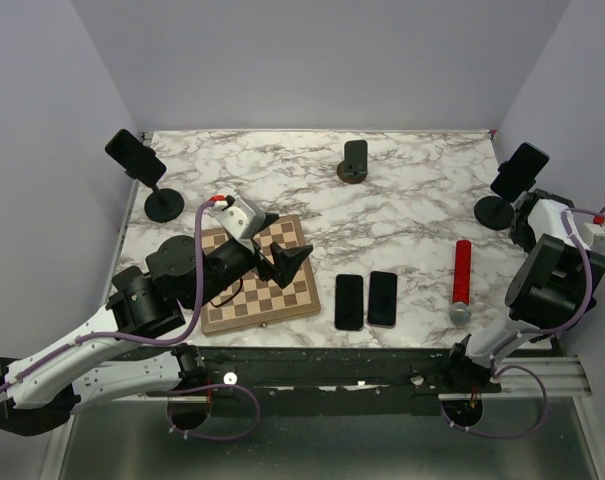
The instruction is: Remove the phone from the phone stand
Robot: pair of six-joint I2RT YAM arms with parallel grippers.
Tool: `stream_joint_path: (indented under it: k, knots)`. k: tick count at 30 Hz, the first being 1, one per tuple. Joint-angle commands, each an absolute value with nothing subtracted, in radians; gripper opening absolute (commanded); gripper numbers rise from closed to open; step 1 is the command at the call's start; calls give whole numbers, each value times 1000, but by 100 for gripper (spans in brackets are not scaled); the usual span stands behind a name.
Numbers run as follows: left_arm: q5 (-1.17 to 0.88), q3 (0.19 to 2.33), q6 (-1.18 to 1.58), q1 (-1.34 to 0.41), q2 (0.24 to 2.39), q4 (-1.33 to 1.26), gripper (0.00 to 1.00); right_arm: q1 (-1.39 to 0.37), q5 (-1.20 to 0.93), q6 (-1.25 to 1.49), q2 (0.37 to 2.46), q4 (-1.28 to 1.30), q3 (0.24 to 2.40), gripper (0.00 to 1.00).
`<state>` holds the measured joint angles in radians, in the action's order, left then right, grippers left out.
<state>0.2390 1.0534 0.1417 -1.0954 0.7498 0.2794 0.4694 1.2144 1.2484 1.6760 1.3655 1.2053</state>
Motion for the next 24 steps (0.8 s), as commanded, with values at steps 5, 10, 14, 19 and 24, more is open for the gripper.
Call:
stream_joint_path:
  k: [5,10,14,19,24]
  knots:
    - [245,1057,124,-1101,744,279,98,465,1283,1361,1711,1408,1203,66]
    - [251,1055,120,-1101,742,276,99,465,1307,1390,1732,1418,1201,59]
    - [256,1052,115,-1101,744,276,99,465,1332,1395,1748,1419,1203,54]
    - [256,1051,114,-1101,748,275,99,465,1341,1399,1761,1419,1217,42]
    - [261,1051,110,-1101,750,276,98,465,1345,1402,1764,1419,1227,30]
